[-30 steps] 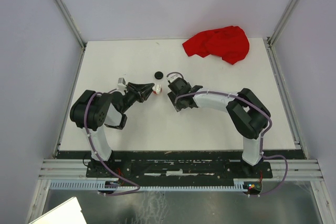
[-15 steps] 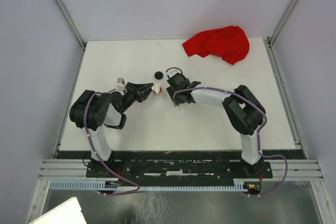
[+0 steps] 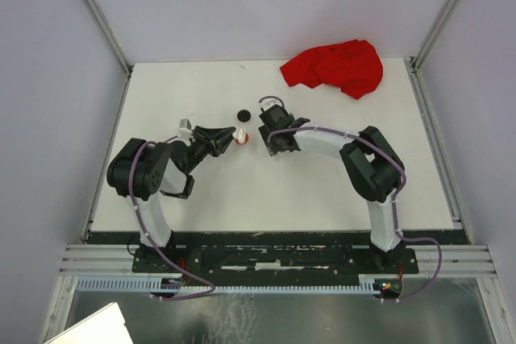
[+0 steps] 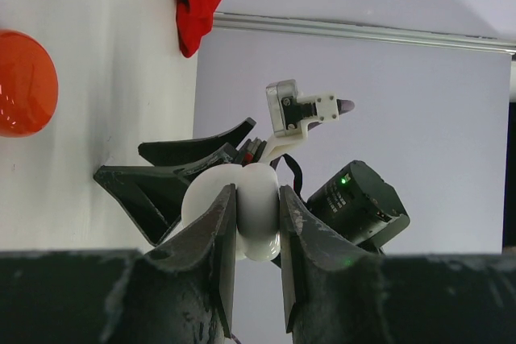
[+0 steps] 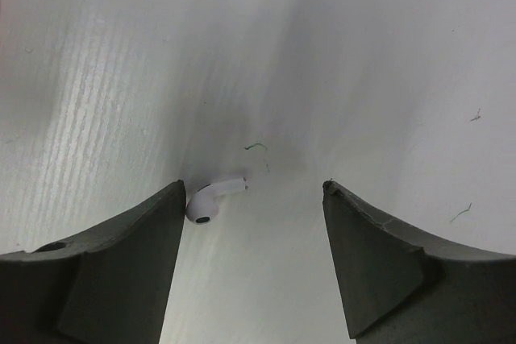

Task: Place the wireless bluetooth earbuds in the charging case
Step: Pick up the earbud from the center of the board.

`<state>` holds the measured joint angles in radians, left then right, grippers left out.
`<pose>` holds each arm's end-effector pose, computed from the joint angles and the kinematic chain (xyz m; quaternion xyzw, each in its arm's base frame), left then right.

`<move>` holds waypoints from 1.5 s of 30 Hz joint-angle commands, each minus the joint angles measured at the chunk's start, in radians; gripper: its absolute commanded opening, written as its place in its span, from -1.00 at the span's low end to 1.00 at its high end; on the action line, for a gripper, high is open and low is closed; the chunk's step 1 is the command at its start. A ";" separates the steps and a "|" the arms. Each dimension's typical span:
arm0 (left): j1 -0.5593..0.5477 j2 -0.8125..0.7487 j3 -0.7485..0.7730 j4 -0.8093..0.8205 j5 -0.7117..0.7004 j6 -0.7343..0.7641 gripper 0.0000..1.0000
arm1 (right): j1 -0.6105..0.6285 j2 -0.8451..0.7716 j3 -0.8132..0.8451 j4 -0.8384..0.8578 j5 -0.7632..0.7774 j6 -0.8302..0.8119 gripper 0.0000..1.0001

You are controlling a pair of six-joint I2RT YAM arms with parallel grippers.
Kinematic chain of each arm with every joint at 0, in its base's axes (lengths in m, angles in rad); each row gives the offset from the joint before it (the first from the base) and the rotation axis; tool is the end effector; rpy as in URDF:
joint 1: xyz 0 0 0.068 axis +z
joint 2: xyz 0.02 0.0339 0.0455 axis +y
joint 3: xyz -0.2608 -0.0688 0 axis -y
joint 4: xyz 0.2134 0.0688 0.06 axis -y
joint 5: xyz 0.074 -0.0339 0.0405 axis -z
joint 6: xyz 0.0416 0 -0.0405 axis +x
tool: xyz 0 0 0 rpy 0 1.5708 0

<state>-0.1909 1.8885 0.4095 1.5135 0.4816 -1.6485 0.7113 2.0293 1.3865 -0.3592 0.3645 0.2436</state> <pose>0.2826 -0.0742 0.1581 -0.3214 0.6176 -0.6560 0.2915 0.3150 0.2519 0.1724 -0.1693 0.9300 -0.0277 0.3250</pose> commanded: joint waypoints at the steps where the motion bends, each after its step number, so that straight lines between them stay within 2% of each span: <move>1: 0.008 0.004 0.000 0.090 0.019 -0.047 -0.94 | -0.018 0.018 0.050 -0.009 0.023 0.013 0.55; 28: 0.008 0.006 -0.009 0.096 0.020 -0.047 -0.94 | -0.084 0.021 0.037 -0.043 0.027 0.019 0.56; 45: 0.008 0.003 -0.014 0.099 0.020 -0.047 -0.94 | -0.084 -0.046 -0.032 -0.075 0.015 0.025 0.55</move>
<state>-0.1871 1.8889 0.4019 1.5204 0.4816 -1.6485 0.6323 2.0266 1.3869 -0.3836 0.3679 0.2653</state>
